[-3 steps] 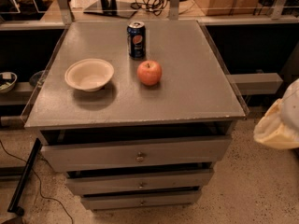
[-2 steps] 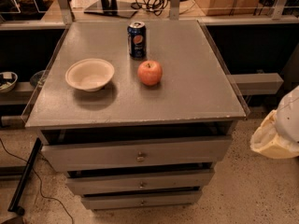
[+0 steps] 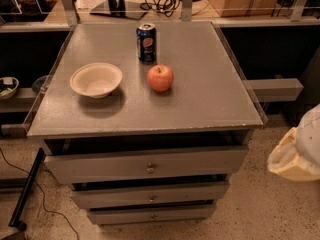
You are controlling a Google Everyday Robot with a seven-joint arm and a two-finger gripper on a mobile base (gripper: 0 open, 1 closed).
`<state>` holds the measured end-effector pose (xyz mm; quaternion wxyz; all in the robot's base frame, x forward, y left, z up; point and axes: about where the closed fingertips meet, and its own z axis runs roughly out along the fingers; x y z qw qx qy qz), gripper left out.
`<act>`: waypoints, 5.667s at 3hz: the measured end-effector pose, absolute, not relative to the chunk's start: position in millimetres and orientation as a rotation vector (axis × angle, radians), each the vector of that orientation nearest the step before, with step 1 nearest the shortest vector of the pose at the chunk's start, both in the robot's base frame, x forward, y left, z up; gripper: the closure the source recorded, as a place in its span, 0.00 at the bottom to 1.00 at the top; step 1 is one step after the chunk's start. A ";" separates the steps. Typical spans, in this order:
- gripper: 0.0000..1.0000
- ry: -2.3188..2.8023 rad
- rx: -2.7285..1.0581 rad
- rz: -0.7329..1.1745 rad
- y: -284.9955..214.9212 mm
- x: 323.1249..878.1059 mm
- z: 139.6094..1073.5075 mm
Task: Open bottom drawer
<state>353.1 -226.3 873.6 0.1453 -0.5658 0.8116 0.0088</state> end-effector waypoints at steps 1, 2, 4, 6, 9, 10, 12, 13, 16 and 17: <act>1.00 2.366 -1.638 0.086 -218.1 318.5 848.9; 1.00 2.402 -1.653 0.118 -217.5 302.2 818.6; 1.00 2.435 -1.631 0.185 -201.9 292.4 785.2; 1.00 2.501 -1.573 0.361 -179.3 297.2 700.4; 1.00 2.536 -1.543 0.481 -164.7 294.7 656.1; 1.00 2.508 -1.560 0.571 -148.9 283.0 621.5; 1.00 2.450 -1.546 0.709 -128.0 285.0 569.1; 1.00 2.451 -1.539 0.715 -126.5 283.8 566.0; 1.00 2.451 -1.334 0.722 -120.3 306.3 486.8; 1.00 2.501 -1.277 0.791 -114.7 294.3 451.4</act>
Offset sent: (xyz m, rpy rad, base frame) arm -0.0666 0.0092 -0.0863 0.0108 0.1347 -0.0045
